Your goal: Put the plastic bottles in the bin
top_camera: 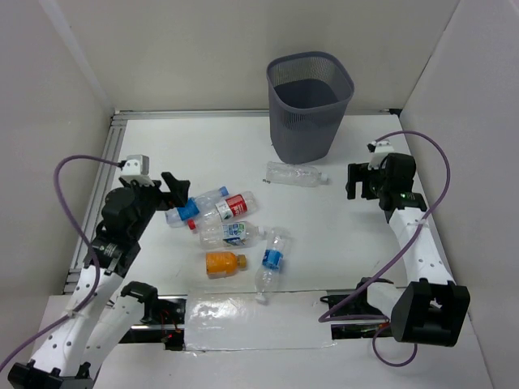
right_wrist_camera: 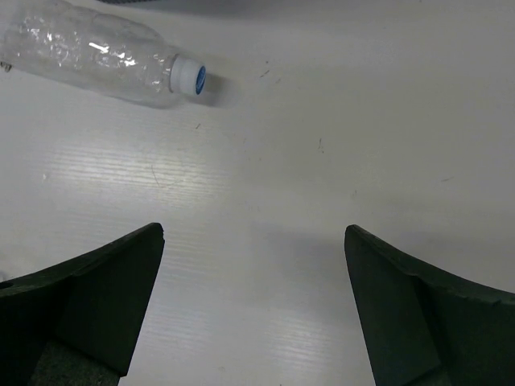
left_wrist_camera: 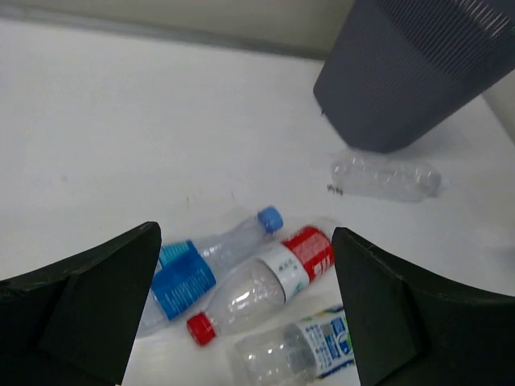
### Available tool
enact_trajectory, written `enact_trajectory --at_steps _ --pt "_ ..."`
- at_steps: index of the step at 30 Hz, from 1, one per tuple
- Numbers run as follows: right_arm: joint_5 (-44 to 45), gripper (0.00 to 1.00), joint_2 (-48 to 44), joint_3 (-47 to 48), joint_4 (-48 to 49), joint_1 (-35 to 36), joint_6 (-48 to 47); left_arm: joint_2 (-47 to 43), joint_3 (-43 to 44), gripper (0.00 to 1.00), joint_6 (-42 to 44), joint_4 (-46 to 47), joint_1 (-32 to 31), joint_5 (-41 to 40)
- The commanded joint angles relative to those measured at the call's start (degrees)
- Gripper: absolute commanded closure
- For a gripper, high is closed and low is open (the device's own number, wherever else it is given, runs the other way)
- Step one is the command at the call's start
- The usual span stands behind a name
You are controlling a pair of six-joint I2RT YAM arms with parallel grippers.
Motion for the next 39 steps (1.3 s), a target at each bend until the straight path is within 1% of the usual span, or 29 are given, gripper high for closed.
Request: enact_trajectory --at_steps 1,4,5,7,8,9,10,12,13,14,15,16,17,18,19,20,22,23,24,27,28,30,31,39 --pt "-3.0 0.00 0.1 1.6 -2.2 -0.5 -4.4 3.0 -0.9 0.00 -2.1 -7.2 0.2 3.4" --pt "-8.0 0.00 0.6 2.2 -4.6 -1.1 -11.0 3.6 -0.2 0.00 -3.8 -8.8 0.2 4.7" --pt "-11.0 0.00 0.6 2.2 -4.6 -1.1 -12.7 3.6 -0.2 0.00 -3.8 -8.8 0.2 4.7" --pt "-13.6 0.00 0.6 0.9 -4.1 -1.1 -15.7 4.1 -0.9 0.00 -5.2 -9.5 0.2 4.7" --pt "-16.6 0.00 0.0 0.3 -3.5 -1.1 -17.2 4.1 -0.9 0.01 -5.9 -9.5 0.2 5.3" --pt "-18.4 0.02 0.0 0.3 -3.5 -1.1 -18.9 4.1 -1.5 0.01 -5.9 -9.5 0.2 5.3" --pt "-20.1 0.12 -0.5 -0.6 -2.9 -1.1 -22.8 4.1 -2.0 0.04 -6.7 -9.5 0.2 5.8" --pt "-24.6 0.32 -0.5 -1.2 -2.8 -1.1 -26.7 4.1 -2.0 0.26 -7.8 -10.1 0.2 5.8" --pt "-25.6 0.41 0.1 -1.2 -2.8 0.1 -30.2 4.1 -2.5 0.39 -9.1 -10.6 0.2 5.8" --pt "-26.2 0.47 1.2 -1.8 -1.9 1.0 -31.2 4.1 -2.5 0.53 -9.9 -10.7 0.2 5.0" --pt "-26.2 0.44 1.8 -1.8 -0.1 1.9 -32.2 4.8 -2.5 0.67 -10.6 -11.4 0.2 5.0" --pt "-26.2 0.39 2.7 -1.8 0.9 4.0 -34.5 4.8 -1.8 0.67 -11.2 -11.4 0.2 5.0" --pt "-26.2 0.17 4.7 -1.8 2.1 5.2 -35.3 5.4 -1.2 0.62 -11.2 -12.1 0.2 5.0" --pt "-26.2 0.09 6.0 -0.7 3.3 6.1 -36.4 6.1 -1.2 0.42 -11.9 -12.1 0.2 5.6" --pt "-27.0 0.00 8.9 0.9 3.3 7.5 -40.8 6.1 -0.6 0.29 -12.9 -12.8 0.2 6.2" --pt "-27.0 0.00 10.5 0.9 3.8 8.2 -41.6 6.7 -0.6 0.20 -13.5 -13.7 0.2 6.2" --pt "-25.7 0.00 14.0 3.9 5.9 9.8 -41.6 7.3 0.0 0.10 -14.0 -14.5 0.2 6.9" --pt "-24.9 0.00 17.5 5.1 6.5 11.7 -41.6 7.3 0.0 0.10 -14.6 -14.5 0.2 7.6" --pt "-22.9 0.00 19.3 7.5 7.4 12.5 -42.2 7.3 0.0 0.10 -14.6 -15.0 0.2 8.2" --pt "-18.3 0.00 24.7 9.7 11.1 16.2 -42.2 5.5 -1.2 0.10 -15.2 -15.6 0.2 8.8" --pt "-15.0 0.00 25.7 9.7 14.8 17.2 -42.2 5.0 -1.2 0.10 -15.2 -16.2 0.2 8.8" --pt "-11.9 0.00 28.1 9.7 18.9 19.2 -42.2 3.7 -1.2 0.10 -14.7 -17.1 -0.3 8.8" --pt "-8.4 0.00 28.9 9.7 22.3 20.0 -42.2 3.7 -1.2 0.10 -14.7 -17.9 -0.3 8.1" --pt "-0.2 0.00 40.2 14.3 27.5 24.3 -43.9 4.1 -0.2 0.10 -12.5 -18.6 -0.3 8.1"
